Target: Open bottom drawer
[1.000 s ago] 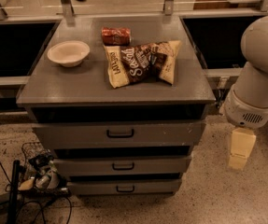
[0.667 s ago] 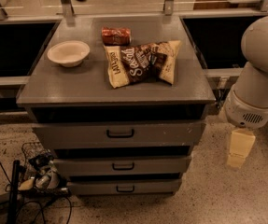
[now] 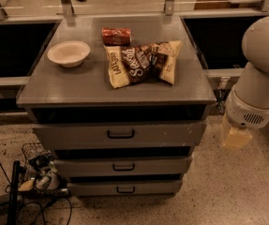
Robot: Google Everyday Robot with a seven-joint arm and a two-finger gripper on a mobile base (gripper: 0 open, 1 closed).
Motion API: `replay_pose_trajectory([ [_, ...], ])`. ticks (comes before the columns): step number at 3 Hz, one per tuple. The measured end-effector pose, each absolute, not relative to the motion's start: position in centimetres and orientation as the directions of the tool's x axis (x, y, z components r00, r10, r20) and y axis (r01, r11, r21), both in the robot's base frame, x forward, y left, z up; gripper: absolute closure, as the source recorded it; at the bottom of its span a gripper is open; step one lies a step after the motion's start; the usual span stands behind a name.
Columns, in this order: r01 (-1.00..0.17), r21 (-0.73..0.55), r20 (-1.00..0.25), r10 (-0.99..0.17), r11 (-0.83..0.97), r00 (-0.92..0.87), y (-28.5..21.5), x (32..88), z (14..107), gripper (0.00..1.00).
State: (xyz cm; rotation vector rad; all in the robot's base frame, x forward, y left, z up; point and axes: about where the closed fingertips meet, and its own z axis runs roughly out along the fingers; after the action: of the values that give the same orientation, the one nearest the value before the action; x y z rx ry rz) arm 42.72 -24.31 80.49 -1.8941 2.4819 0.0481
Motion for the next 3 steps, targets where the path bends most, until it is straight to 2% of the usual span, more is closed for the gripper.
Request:
replay_pose_trajectory([
  [1,-0.963,0.012,-0.039,-0.962,0.270,-0.270,-24.2,42.4,80.3,0.98],
  [3,-0.946,0.039,-0.099,-0.941,0.322,-0.325,-23.1,38.5,75.7,1.00],
])
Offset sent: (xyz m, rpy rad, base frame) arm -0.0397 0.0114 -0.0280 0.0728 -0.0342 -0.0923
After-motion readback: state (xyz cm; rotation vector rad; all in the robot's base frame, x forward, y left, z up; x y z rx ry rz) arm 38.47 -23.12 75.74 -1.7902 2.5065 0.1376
